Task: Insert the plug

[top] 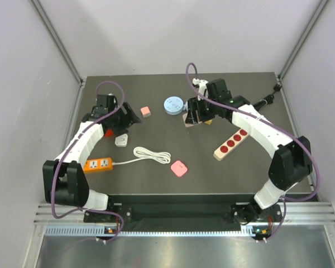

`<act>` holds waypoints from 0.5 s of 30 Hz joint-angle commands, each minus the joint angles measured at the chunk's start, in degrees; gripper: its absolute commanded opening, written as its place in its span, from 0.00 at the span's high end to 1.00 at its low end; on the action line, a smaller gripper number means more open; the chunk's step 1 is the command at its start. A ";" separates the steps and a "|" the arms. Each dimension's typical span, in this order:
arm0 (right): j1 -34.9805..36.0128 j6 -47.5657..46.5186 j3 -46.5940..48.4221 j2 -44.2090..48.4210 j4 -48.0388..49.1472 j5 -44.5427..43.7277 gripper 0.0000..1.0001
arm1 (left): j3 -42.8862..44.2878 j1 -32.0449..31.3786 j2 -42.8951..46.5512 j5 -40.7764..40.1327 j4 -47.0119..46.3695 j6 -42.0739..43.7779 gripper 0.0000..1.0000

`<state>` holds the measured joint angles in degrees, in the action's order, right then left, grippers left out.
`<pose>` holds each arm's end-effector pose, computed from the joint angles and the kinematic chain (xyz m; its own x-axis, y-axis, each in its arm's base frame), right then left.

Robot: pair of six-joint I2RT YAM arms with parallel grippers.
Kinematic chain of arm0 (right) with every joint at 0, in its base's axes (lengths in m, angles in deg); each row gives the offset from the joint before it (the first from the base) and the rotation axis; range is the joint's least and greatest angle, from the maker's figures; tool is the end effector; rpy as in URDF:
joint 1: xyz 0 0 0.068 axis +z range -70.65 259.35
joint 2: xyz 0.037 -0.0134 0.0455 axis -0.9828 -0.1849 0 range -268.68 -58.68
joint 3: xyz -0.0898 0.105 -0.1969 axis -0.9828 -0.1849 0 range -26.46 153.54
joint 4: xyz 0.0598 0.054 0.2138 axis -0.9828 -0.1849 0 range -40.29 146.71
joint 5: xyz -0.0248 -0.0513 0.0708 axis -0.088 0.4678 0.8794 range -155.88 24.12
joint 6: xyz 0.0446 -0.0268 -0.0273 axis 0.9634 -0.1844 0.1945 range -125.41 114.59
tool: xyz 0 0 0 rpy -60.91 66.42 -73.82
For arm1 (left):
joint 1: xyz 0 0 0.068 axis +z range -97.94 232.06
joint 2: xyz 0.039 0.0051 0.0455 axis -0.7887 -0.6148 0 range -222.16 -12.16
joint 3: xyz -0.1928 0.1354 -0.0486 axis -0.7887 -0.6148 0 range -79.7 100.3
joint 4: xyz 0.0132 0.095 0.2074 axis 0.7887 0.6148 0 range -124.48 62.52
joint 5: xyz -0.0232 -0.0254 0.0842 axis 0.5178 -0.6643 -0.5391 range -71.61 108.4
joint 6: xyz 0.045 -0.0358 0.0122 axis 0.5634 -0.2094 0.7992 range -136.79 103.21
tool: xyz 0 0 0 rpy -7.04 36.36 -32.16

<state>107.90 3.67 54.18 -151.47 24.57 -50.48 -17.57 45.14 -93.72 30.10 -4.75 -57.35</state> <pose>0.2853 0.1681 0.2779 -0.7048 -0.2103 -0.6775 -0.5231 0.7992 0.2961 0.2762 -0.0422 0.2409 -0.7329 -0.5524 -0.3971 -0.2986 0.7857 -0.5418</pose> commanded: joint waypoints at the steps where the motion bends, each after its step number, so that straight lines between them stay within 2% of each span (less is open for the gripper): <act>1: 1.76 -0.02 0.75 1.12 5.24 4.28 1.00 | 1.06 -0.46 1.40 10.23 0.24 7.14 0.17; 4: 2.65 -2.14 -0.48 1.04 5.60 2.54 1.00 | 1.41 -0.81 2.37 15.44 0.58 10.23 0.17; 6: 2.65 -1.26 -1.10 0.16 5.69 1.13 1.00 | 2.03 -0.82 3.25 13.36 3.39 10.50 0.17; 10: 3.00 -0.73 -2.76 -0.02 4.80 2.00 1.00 | 0.89 -1.60 4.83 16.42 1.73 11.29 0.18; 15: 4.23 0.50 -5.58 2.79 6.12 0.25 1.00 | 0.19 -5.20 3.69 16.32 0.95 9.01 0.21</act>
<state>110.72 3.26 49.13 -151.84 27.54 -49.44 -17.55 42.17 -90.69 44.24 -2.80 -48.15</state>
